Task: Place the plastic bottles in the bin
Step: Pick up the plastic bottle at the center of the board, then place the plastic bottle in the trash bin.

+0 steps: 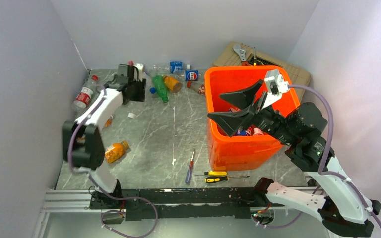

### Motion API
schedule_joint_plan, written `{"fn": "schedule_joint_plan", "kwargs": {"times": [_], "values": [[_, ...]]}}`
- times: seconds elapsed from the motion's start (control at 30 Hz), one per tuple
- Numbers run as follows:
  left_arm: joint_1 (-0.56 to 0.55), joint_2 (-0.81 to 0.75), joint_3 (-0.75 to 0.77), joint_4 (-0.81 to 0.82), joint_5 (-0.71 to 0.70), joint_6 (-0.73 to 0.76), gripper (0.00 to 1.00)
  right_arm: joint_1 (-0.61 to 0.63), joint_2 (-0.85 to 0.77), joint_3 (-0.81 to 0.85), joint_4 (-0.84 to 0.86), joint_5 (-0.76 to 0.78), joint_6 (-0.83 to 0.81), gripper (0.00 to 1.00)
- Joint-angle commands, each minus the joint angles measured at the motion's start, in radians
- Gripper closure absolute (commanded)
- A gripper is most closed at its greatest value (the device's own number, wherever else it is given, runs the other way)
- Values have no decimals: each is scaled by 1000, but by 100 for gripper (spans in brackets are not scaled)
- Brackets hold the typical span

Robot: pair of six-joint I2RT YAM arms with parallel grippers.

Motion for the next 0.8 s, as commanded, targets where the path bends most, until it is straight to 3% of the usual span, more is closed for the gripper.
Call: {"fn": "schedule_joint_plan", "kwargs": {"times": [0.0,0.23,0.4,0.6,0.77], "values": [[-2,-371,-47,107,103,-106,63,5,46,100,12,-8,-7,11],[-2,-786,-343,375,588,-195,61,5,172,183,71,-51,31,9],[-4,-963,-576,755,916,-387,60,5,288,279,60,-97,38,8],[-27,-1061,-741,1081,989,-564,62,30,377,305,60,-159,18,4],[-38,-1039,-834,1287,1037,-698,64,66,459,336,46,-138,-7,3]]}}
